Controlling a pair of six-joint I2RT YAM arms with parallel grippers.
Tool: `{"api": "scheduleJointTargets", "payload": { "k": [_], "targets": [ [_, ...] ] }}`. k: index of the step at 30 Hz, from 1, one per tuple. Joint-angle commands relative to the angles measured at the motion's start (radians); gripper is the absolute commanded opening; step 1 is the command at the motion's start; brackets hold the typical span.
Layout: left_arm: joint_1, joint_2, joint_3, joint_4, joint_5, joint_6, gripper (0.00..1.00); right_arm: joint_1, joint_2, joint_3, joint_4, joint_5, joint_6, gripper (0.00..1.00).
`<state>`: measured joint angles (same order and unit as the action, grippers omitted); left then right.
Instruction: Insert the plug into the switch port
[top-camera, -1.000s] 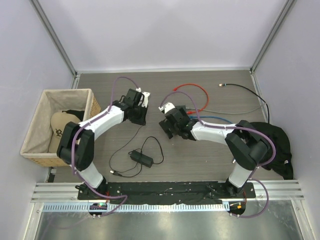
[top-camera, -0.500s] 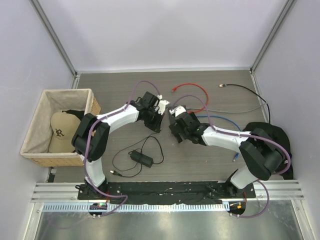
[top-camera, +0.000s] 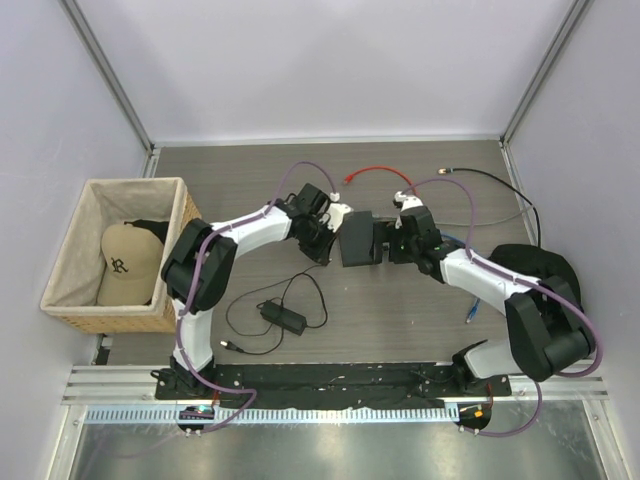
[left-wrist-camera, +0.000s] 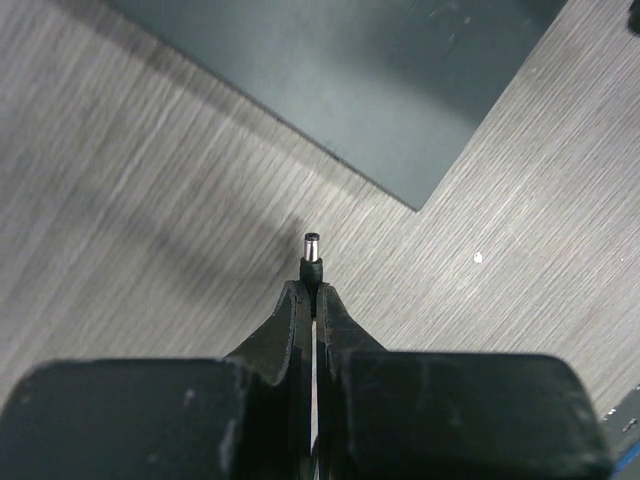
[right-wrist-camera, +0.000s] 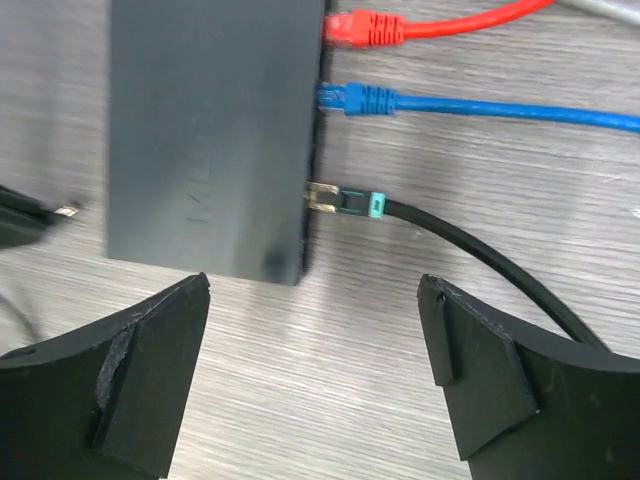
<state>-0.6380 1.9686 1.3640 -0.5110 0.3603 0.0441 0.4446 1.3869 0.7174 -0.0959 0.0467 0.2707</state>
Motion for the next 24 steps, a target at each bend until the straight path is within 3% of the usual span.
{"api": "scheduleJointTargets", "payload": {
  "k": [1,14,24],
  "targets": [
    [-0.015,0.01,0.056,0.0,0.025,0.071,0.0,-0.043,-0.008,-0.009,0.122,-0.189,0.14,0.92],
    [-0.032,0.052,0.122,-0.021,0.04,0.215,0.0,-0.124,0.107,0.088,0.136,-0.269,0.163,0.78],
    [-0.034,0.079,0.153,-0.046,0.055,0.255,0.0,-0.162,0.184,0.163,0.137,-0.318,0.116,0.46]
  ]
}}
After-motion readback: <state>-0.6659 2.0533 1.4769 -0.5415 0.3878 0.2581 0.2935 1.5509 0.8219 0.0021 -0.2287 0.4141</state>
